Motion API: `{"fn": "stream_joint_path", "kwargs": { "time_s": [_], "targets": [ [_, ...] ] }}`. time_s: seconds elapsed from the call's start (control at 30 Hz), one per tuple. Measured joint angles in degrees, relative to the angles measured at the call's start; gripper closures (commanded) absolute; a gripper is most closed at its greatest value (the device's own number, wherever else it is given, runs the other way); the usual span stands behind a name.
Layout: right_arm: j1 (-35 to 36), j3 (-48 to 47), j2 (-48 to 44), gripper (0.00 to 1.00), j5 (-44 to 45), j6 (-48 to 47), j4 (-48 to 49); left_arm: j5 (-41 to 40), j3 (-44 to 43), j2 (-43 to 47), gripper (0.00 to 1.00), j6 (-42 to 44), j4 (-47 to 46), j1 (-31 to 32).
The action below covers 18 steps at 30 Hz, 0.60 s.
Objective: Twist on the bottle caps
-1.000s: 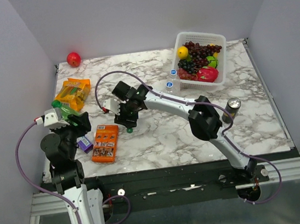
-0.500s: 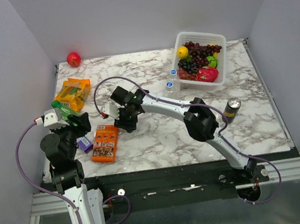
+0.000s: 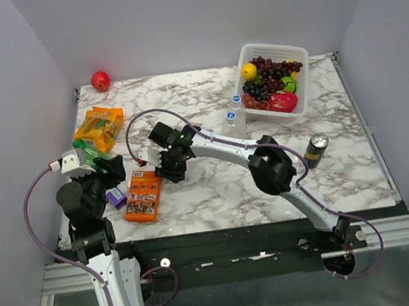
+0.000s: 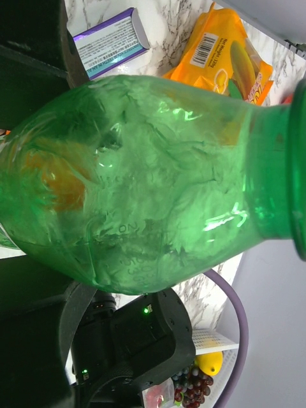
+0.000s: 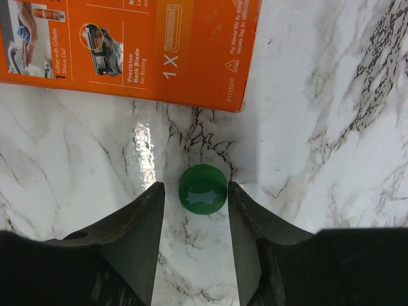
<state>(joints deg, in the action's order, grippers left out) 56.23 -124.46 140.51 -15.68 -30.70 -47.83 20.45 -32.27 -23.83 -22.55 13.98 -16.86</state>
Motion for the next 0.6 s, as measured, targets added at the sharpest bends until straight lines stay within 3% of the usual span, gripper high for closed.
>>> {"fn": "stream_joint_path", "kwargs": {
  "time_s": [0.33, 0.6],
  "targets": [
    [0.1, 0.0, 0.3, 0.55, 0.5, -0.5, 0.0, 0.8, 1.2, -0.5, 1.0, -0.7, -0.5, 0.0],
    [0.1, 0.0, 0.4, 0.72, 1.6, -1.7, 0.1, 1.4, 2.2, -0.9, 1.0, -1.1, -1.1, 0.0]
  ]
}}
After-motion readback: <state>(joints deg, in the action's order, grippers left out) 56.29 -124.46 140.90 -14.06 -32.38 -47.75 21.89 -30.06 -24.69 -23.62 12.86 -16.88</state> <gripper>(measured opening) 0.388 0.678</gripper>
